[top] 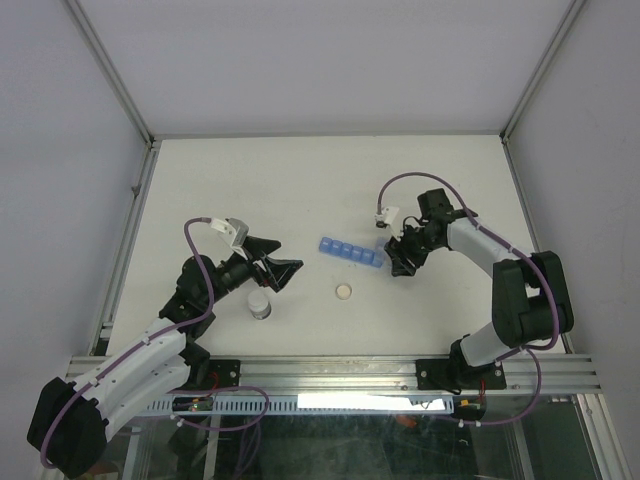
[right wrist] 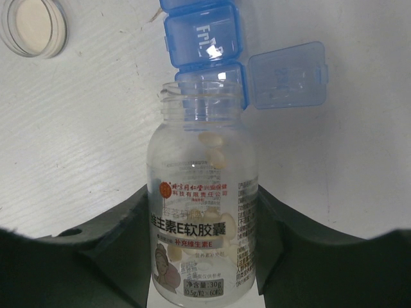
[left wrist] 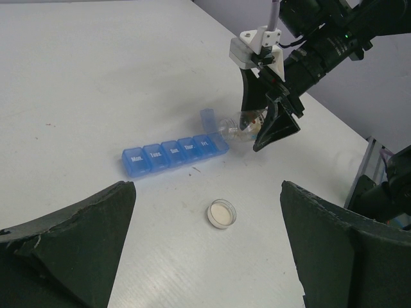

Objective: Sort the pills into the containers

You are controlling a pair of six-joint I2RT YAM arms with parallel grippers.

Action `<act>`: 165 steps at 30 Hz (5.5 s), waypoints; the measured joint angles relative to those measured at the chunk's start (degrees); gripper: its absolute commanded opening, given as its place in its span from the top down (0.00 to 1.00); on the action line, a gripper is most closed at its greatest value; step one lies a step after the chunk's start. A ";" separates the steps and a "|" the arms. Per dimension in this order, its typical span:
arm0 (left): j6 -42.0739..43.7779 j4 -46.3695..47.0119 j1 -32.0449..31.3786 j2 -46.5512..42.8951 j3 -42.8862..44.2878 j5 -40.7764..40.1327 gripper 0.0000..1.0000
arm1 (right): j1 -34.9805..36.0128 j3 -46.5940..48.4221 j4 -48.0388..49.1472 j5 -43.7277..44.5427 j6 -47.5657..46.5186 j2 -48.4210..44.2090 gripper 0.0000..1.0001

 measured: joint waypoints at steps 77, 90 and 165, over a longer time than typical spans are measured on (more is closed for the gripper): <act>0.00 -0.02 0.00 0.66 -0.09 0.04 0.01 | 8.09 7.72 -8.70 14.67 1.22 4.48 0.92; 0.02 -0.04 0.00 0.66 -0.09 0.04 0.01 | 8.13 8.92 -9.11 14.93 1.07 5.35 0.92; 0.28 -0.07 0.00 0.66 -0.09 0.46 0.01 | 8.15 9.42 -9.09 16.46 1.90 5.44 0.96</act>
